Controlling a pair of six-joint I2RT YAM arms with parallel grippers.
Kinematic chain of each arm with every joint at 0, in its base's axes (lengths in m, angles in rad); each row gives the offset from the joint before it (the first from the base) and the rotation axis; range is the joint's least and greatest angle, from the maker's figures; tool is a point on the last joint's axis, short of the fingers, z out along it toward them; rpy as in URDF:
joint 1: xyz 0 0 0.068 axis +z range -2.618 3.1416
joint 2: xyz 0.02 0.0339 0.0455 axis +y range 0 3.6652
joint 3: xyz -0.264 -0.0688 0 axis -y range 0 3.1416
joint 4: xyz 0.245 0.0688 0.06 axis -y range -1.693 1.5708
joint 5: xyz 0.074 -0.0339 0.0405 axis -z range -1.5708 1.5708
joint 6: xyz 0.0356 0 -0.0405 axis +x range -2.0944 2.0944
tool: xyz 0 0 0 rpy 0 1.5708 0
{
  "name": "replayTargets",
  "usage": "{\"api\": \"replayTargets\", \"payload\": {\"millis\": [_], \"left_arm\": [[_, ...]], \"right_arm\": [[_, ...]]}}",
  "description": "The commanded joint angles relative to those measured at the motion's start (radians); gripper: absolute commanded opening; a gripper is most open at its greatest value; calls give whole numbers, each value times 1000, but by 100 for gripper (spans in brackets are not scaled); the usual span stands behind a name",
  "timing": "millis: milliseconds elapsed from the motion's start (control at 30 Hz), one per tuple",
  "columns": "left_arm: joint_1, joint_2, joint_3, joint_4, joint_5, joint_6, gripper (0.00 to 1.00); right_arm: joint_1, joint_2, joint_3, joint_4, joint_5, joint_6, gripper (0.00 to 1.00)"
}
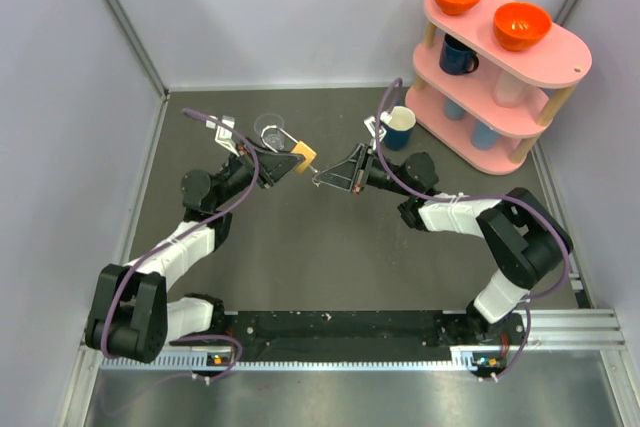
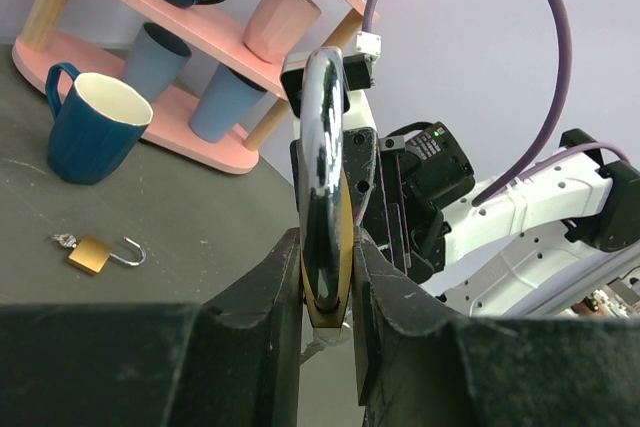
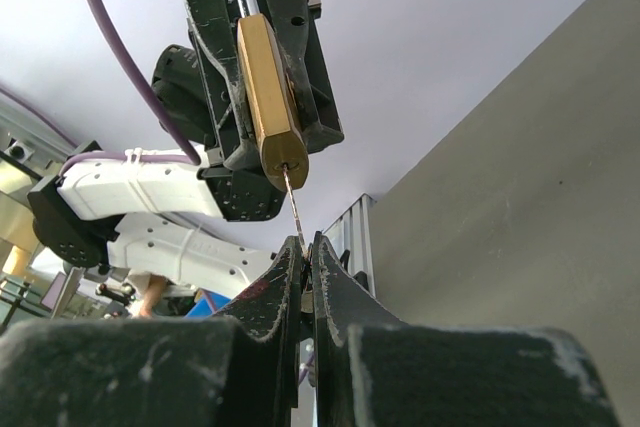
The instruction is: Unlock with the key
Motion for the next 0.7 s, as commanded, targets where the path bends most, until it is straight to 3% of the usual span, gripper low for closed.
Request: {"api": "replayTargets", "payload": {"millis": [0, 667], "left_arm": [[-11, -19, 6, 77, -10, 23, 0], [-93, 28, 47, -127, 21, 119, 0]], "right_arm": [[0, -12, 44, 58, 4, -8, 0], [-20, -33, 66, 57, -4, -49, 0]]}}
